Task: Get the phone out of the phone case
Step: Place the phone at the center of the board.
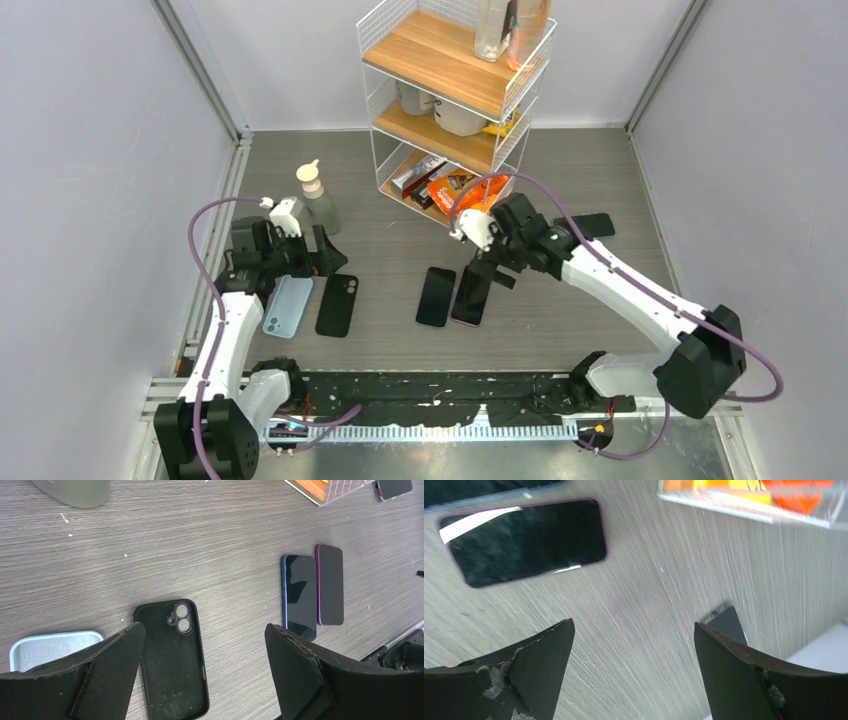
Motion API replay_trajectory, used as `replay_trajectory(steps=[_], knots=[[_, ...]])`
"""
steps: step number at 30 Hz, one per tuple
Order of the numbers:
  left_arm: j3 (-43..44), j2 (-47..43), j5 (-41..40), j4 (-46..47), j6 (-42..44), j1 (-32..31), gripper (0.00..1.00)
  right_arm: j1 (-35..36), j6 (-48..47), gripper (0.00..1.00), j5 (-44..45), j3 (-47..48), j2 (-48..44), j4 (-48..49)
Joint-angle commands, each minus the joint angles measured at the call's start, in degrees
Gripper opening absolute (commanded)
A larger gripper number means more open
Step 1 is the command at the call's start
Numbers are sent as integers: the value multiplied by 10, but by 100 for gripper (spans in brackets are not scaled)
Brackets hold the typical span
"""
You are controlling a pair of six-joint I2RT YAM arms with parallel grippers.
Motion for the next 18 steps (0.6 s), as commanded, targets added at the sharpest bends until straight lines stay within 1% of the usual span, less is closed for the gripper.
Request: replay_trajectory(steps=[1, 2, 5, 8, 9, 12, 13, 14, 16, 18], knots=[[13, -13, -25, 29, -11, 4, 93, -75, -5, 95, 33, -40, -59, 62], [13, -15, -32, 30, -14, 4, 93, -89, -10, 95, 29, -48, -63, 65], [14, -20, -39, 30, -16, 3, 93, -172, -36, 95, 19, -54, -61, 77], [14, -23, -35, 30, -18, 4, 93, -241, -46, 95, 3, -35, -21, 81], [15, -24, -33, 29, -17, 4, 93, -276, -47, 95, -11, -25, -10, 81], [14, -25, -29, 31, -16, 4, 93, -337, -38, 95, -44, 20, 51, 84], [14, -24, -29, 32, -15, 4, 93, -364, -25, 95, -57, 32, 66, 86], [14, -23, -27, 33, -15, 4, 93, -374, -15, 95, -62, 59, 95, 89], [13, -21, -25, 32, -15, 4, 93, -424, 34, 95, -75, 104, 148, 90], [13, -19, -24, 31, -14, 4, 93, -447, 74, 95, -77, 151, 200, 90]])
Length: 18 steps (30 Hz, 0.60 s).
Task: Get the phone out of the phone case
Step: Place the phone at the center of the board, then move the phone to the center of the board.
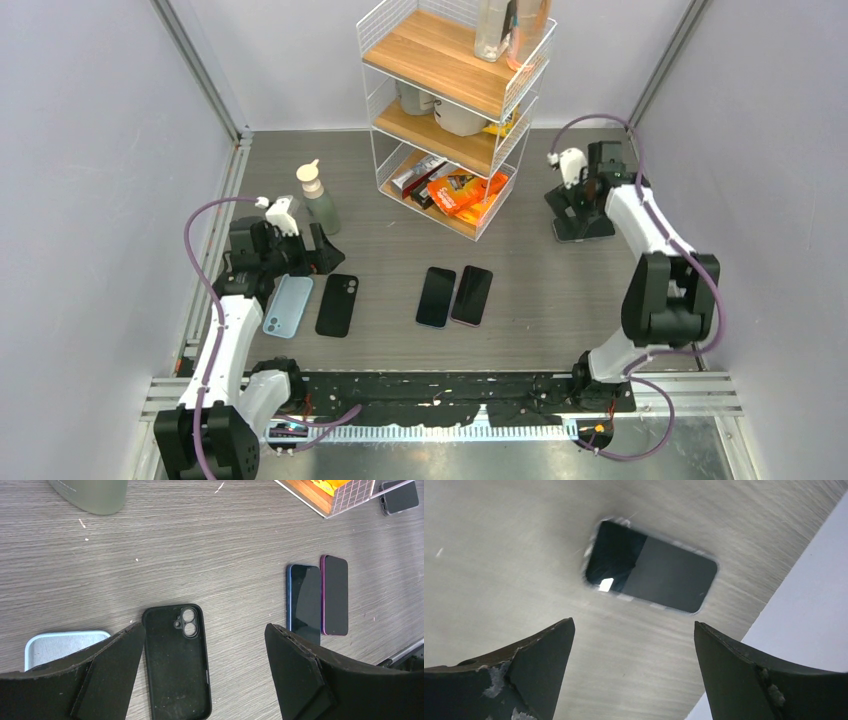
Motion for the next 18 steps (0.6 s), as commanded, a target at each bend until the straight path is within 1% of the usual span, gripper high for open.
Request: replay_trajectory(steps=[1, 4, 11, 15, 18], knots=[[14, -4, 6, 25, 0, 4, 93, -53, 93, 95, -30, 109, 105, 30], [14, -3, 5, 25, 1, 4, 93, -66, 136, 95, -16, 175, 166, 31], [14, 3, 2, 24, 4, 4, 93, -71, 168, 96, -1, 314, 314, 8], [13, 6, 3, 24, 5, 4, 93, -75, 169, 97, -7, 359, 361, -13], [12, 5, 5, 23, 5, 4, 93, -79, 164, 98, -10, 365, 378, -24]])
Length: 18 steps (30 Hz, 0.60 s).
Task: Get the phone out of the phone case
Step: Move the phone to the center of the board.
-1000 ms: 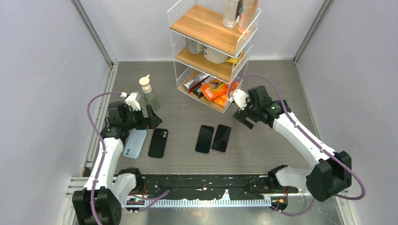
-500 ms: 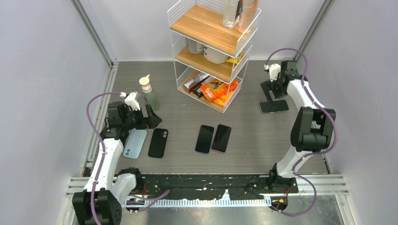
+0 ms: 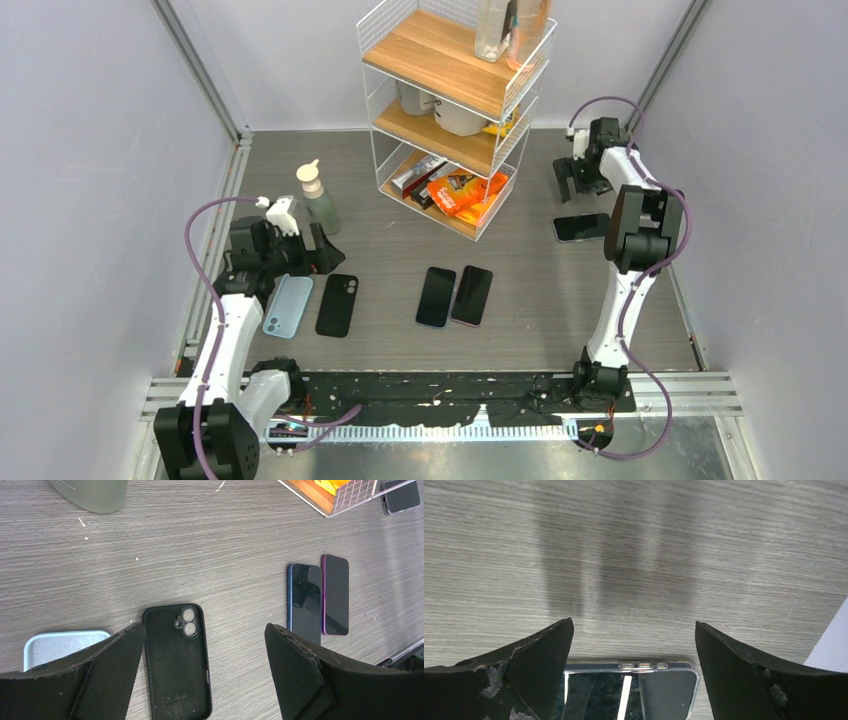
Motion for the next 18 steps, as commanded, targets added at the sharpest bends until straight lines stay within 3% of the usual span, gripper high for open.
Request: replay_trajectory(steps=[1, 10, 18], knots=[[13, -1, 6, 21, 4, 4, 93, -9, 5, 98, -5, 34, 11, -34], [12, -4, 13, 22, 1, 4, 93, -30, -28, 100, -39, 31, 24, -106], [12, -17, 14, 21, 1, 4, 93, -51, -71, 94, -69, -25, 9, -134]])
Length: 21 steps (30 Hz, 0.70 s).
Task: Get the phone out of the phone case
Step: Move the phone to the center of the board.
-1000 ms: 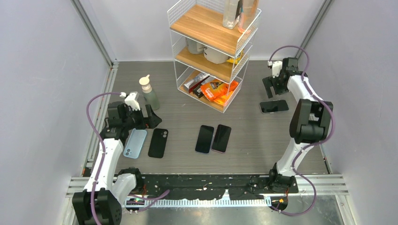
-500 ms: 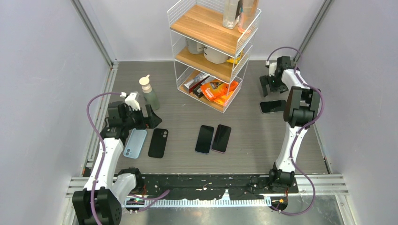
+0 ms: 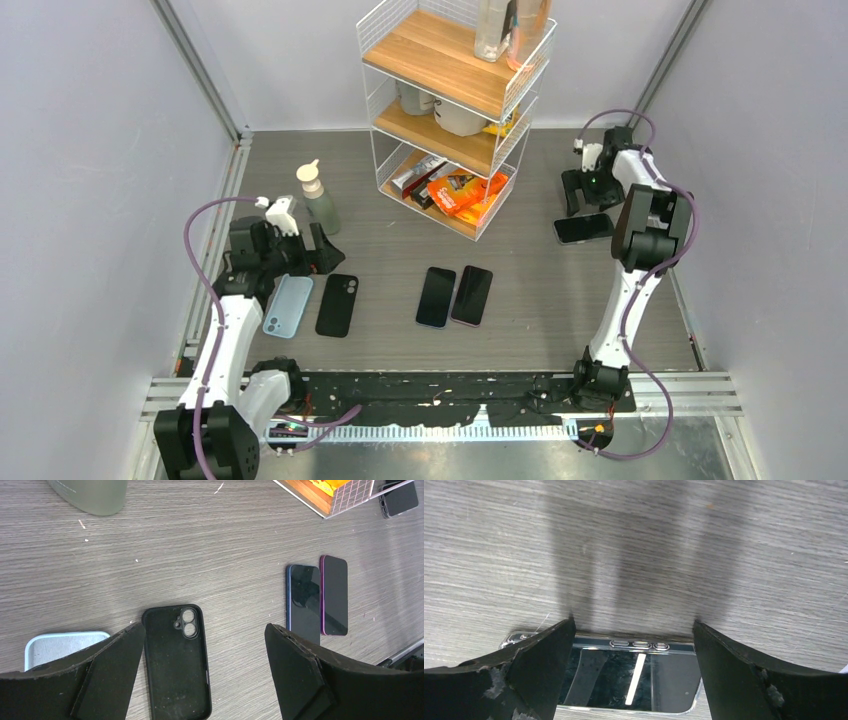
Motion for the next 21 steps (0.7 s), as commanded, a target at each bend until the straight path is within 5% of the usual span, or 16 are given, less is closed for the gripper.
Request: replay_trajectory(steps=[1, 21], knots=[[12, -14, 14, 20, 1, 4, 93, -12, -44, 93, -15, -39, -17, -49], [14, -7, 26, 22, -2, 3, 93, -17, -134, 85, -48, -246, -157, -73]])
